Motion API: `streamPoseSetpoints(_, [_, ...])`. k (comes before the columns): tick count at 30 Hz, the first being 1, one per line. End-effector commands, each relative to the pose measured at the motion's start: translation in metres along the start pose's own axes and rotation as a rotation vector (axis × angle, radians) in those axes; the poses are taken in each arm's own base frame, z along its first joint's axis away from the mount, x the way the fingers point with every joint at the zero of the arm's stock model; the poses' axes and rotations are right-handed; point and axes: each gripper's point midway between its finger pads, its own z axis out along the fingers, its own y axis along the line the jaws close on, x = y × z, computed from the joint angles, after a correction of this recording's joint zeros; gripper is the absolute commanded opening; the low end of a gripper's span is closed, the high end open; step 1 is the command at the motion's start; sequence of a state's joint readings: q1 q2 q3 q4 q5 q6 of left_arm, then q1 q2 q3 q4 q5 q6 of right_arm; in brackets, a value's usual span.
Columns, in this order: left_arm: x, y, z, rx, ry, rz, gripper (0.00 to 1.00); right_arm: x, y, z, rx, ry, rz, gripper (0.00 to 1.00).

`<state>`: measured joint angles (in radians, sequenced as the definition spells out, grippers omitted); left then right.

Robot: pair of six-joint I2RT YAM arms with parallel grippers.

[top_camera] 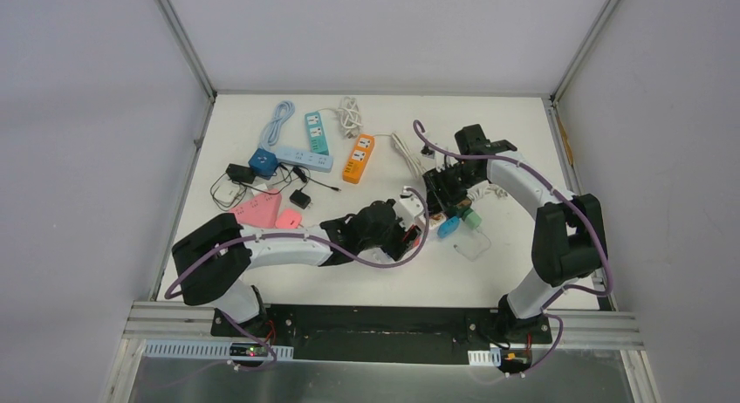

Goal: Pull the plug off the socket
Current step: Remove the plug from the socket.

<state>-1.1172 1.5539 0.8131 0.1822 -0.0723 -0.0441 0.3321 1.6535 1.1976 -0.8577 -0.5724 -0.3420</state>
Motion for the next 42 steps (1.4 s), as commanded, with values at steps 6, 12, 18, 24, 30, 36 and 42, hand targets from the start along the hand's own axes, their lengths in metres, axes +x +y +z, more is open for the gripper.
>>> streamPoseSetpoints(6, [-0.013,0.009,-0.011,0.000,-0.034,-0.073,0.00,0.034,-0.032,0.018,0.126,0.160,-0.014,0.53])
streamPoseSetpoints(12, [-0.007,0.008,-0.006,-0.078,0.042,0.067,0.00,0.036,-0.033,0.019,0.130,0.169,-0.011,0.53])
streamPoseSetpoints(18, [-0.019,0.010,-0.006,0.074,-0.039,-0.295,0.00,0.038,-0.034,0.020,0.128,0.179,-0.006,0.52])
streamPoseSetpoints(24, [-0.022,0.018,-0.014,-0.047,-0.048,-0.135,0.00,0.038,-0.035,0.020,0.129,0.182,-0.004,0.52])
streamPoseSetpoints(30, [-0.018,0.025,-0.019,-0.180,0.001,-0.001,0.00,0.039,-0.036,0.021,0.133,0.187,-0.003,0.52])
streamPoseSetpoints(36, [-0.045,0.023,-0.034,-0.099,-0.180,-0.194,0.00,0.040,-0.037,0.022,0.136,0.194,0.001,0.52])
streamPoseSetpoints(42, [-0.046,0.021,-0.036,-0.107,-0.185,-0.088,0.00,0.041,-0.038,0.023,0.137,0.200,0.003,0.52])
